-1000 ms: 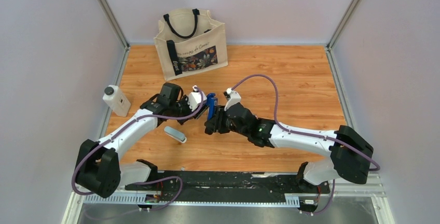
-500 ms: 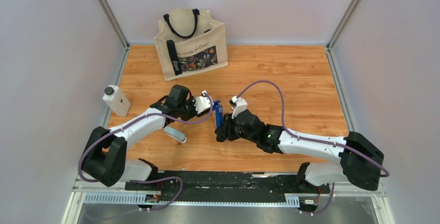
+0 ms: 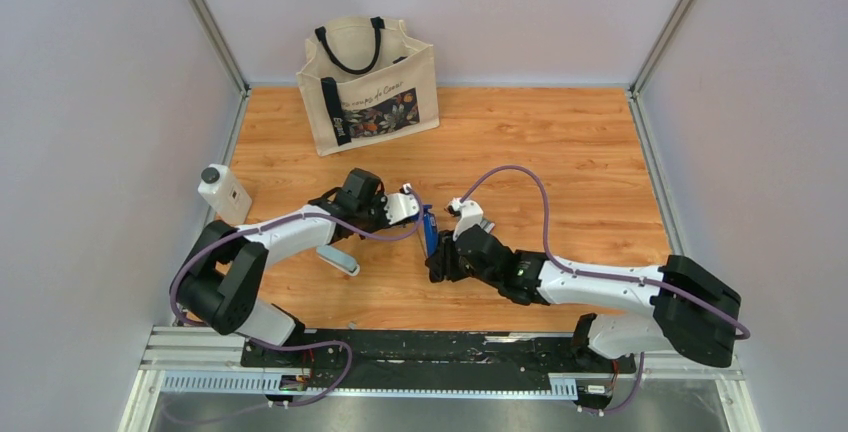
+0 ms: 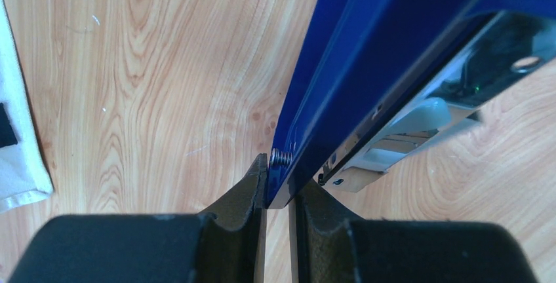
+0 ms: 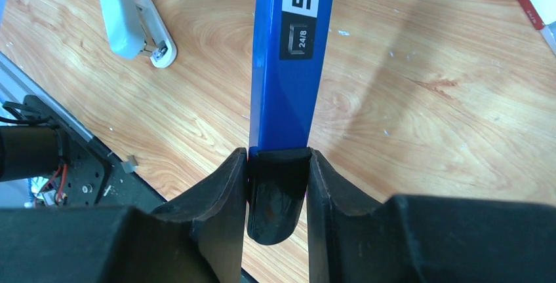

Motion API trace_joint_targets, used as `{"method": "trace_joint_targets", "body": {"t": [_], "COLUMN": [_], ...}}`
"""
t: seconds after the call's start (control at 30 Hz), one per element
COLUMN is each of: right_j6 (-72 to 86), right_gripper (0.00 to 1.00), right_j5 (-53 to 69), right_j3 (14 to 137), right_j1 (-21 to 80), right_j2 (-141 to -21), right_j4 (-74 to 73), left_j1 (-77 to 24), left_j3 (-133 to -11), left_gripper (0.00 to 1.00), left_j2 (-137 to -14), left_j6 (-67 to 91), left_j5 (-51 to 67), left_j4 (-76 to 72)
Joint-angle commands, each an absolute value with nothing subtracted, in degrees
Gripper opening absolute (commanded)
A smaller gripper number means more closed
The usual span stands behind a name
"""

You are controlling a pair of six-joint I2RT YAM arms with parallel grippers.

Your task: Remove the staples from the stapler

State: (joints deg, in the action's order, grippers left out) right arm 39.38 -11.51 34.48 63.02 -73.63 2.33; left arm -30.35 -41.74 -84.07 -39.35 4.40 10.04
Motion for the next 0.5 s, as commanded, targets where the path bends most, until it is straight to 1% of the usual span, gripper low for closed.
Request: {"method": "trace_joint_targets", "body": {"t": [0.0, 0.1, 0.27, 0.33, 0.47], "right_j6": [32.43, 31.2, 30.32, 30.41, 30.67], "right_gripper": [0.0, 0.0, 0.0, 0.0, 0.0], "right_j5": [-8.88, -9.14, -9.49, -9.93, -11.77], "right_j3": [32.26, 33.13, 33.92, 34.1, 36.55], "right_j1": [67.58, 68.38, 68.64, 68.73, 68.56], "right_j2": [-70.4, -70.58, -70.58, -70.23, -70.57], "right_j4": [-1.84, -3.33, -5.8, -5.89, -5.36], "left_j1": [-28.3, -28.48, -28.65, -28.65, -28.74], "left_j3": [-42.8, -42.19, -40.96, -40.69, -42.8], "left_gripper": [0.15, 0.15, 0.15, 0.16, 0.21], "left_j2": [-85.43, -85.17, -83.24, -82.36, -79.64], "left_j6": [-35.24, -35.6, -35.51, -35.07, -33.31], "left_j5": [-11.16, -11.17, -9.23, -6.34, 1.82], "left_j4": [0.45, -2.1, -2.11, -0.54, 7.81]}}
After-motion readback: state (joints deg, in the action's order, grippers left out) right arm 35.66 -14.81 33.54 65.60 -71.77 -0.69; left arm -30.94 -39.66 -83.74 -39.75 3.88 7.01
